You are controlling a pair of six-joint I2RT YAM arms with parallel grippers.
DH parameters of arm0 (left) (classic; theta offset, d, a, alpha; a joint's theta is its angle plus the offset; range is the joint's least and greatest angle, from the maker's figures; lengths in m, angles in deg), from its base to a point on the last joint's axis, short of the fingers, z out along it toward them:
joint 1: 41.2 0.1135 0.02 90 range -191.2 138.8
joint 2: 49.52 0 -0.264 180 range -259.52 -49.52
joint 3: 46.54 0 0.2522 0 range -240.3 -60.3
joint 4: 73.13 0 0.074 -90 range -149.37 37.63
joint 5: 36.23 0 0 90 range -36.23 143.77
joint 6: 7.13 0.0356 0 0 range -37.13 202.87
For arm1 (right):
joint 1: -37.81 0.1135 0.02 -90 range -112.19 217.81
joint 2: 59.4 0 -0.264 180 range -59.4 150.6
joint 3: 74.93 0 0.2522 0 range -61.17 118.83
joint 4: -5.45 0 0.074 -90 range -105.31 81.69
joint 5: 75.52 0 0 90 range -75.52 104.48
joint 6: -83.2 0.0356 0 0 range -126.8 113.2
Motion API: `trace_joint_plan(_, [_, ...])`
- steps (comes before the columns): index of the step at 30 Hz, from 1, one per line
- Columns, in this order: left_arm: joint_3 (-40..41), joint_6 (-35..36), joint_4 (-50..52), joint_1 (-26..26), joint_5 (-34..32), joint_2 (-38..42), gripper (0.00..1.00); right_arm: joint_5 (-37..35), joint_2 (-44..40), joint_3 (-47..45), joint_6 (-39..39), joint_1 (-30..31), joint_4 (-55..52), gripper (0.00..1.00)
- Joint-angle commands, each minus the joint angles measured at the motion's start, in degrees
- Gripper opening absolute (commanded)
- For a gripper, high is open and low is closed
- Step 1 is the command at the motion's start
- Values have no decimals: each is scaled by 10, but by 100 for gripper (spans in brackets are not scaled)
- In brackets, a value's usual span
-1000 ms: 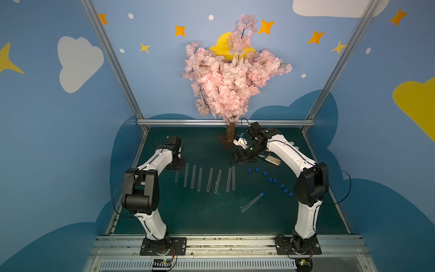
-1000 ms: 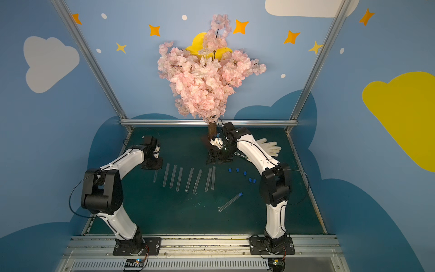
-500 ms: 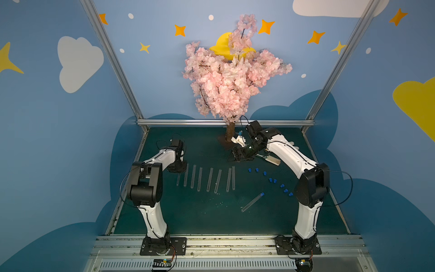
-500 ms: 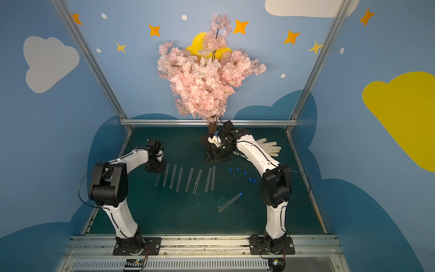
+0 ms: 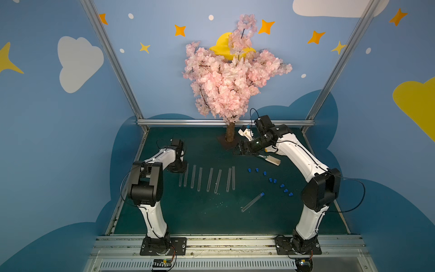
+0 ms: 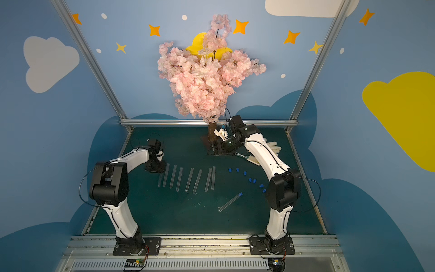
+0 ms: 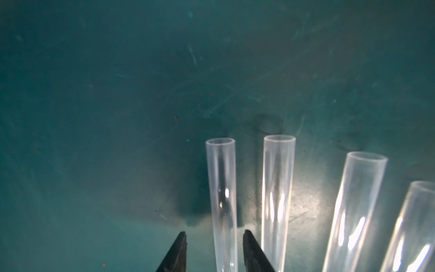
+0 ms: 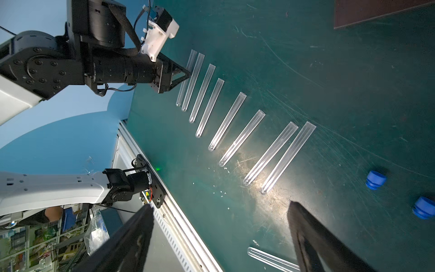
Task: Remove stoppers from test tubes
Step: Place the test tube at the center of the board, then pick up the test tube at the center of the board.
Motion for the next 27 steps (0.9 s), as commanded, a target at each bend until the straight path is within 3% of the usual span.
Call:
trace_joint_plan(1, [-24,-15,42,-2,-14,42,42,7,-25,-12,9,-6,12,90])
trace_joint_plan(6, [-22,-15,62,-32,-12,99,46,-5,-38,-38,24,-18,15,89])
trace_joint_plan(12, [-21,-16,80,-141,5,148,52,-38,-50,-79,42,-67,-6,89])
trace_joint_plan(22, [-55,-89,68,-369,84,127,56,-30,-104,-228,84,-256,10,90])
trace_joint_plan(27, [-89,-95,55,-446,99,70,57,-18,-138,-309,112,-339,31,89])
